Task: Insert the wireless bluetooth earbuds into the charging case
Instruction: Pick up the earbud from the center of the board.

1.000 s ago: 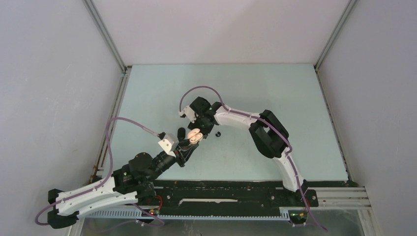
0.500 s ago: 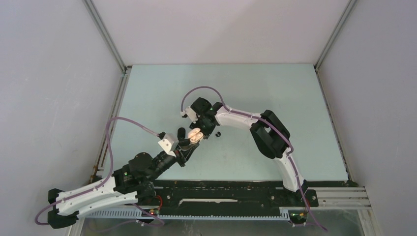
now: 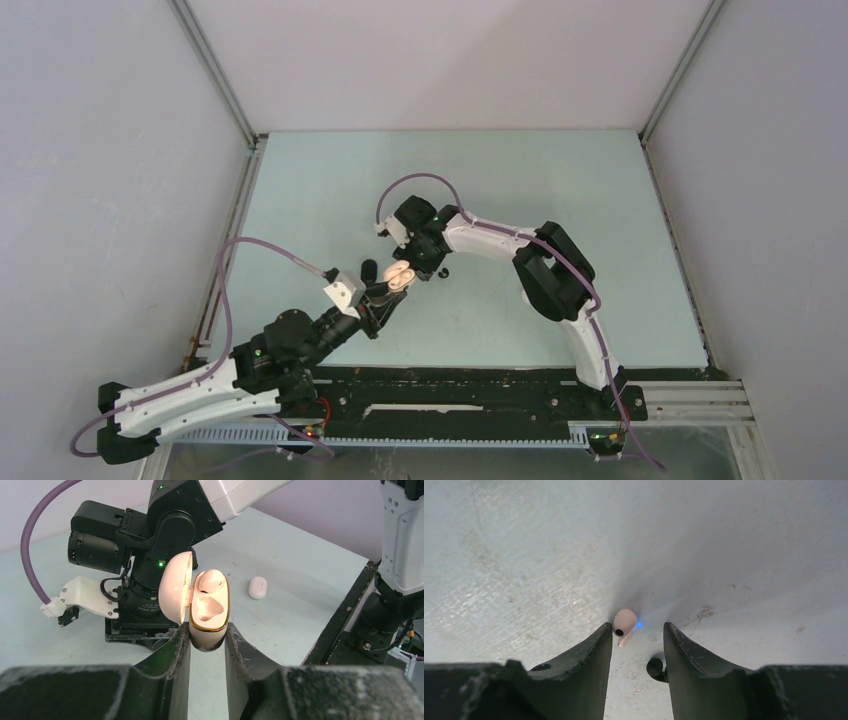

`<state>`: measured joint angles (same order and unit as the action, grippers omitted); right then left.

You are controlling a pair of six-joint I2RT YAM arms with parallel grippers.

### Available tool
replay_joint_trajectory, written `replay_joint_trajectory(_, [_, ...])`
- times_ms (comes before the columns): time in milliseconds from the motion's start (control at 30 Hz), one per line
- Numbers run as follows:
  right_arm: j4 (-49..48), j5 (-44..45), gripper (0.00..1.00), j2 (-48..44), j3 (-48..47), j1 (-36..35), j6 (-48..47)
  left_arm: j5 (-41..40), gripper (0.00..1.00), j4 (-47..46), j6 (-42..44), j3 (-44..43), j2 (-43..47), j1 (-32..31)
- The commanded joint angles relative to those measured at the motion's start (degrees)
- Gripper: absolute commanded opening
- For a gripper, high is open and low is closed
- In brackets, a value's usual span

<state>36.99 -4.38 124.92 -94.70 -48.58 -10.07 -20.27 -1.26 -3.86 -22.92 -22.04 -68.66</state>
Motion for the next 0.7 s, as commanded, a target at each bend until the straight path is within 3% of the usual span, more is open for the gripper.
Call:
replay_joint_trajectory(0, [0.8, -4.1, 0.45, -2.3, 0.0, 0.0, 0.6, 0.8, 0.00, -3.0, 1.4, 0.4, -0.4, -0.2])
replay_joint_trajectory(667, [3.4, -3.2, 0.39, 3.1, -7.1, 0.4, 2.5, 1.2, 0.00, -3.1, 1.7, -0.2, -1.2, -0.3])
